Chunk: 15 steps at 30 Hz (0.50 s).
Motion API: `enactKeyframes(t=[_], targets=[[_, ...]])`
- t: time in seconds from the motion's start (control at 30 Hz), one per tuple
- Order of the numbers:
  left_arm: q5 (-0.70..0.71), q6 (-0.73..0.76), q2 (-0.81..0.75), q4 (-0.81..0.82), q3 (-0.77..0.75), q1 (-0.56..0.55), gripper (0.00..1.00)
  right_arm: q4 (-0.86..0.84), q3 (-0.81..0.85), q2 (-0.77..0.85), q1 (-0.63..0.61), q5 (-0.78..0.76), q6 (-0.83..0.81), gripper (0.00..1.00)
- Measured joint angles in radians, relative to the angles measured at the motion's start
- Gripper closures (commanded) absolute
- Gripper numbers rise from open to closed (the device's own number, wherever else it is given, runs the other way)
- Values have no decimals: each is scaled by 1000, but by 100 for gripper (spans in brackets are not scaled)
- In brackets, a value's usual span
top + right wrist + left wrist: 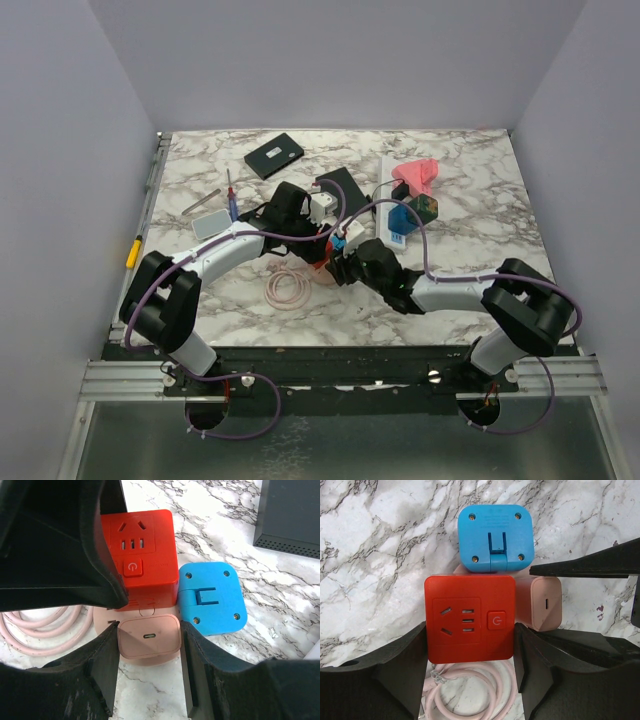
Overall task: Pull the plug off the socket
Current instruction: Remove the plug from the socket.
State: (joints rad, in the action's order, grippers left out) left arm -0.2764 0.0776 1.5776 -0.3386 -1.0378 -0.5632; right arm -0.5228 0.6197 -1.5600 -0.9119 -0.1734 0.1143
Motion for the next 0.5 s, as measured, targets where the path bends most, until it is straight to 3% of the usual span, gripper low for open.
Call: enactKeyframes(t=[0.5], targets=[[0,-1,5,-11,-6,0,85,1,24,-29,-104,-177,-92,99]])
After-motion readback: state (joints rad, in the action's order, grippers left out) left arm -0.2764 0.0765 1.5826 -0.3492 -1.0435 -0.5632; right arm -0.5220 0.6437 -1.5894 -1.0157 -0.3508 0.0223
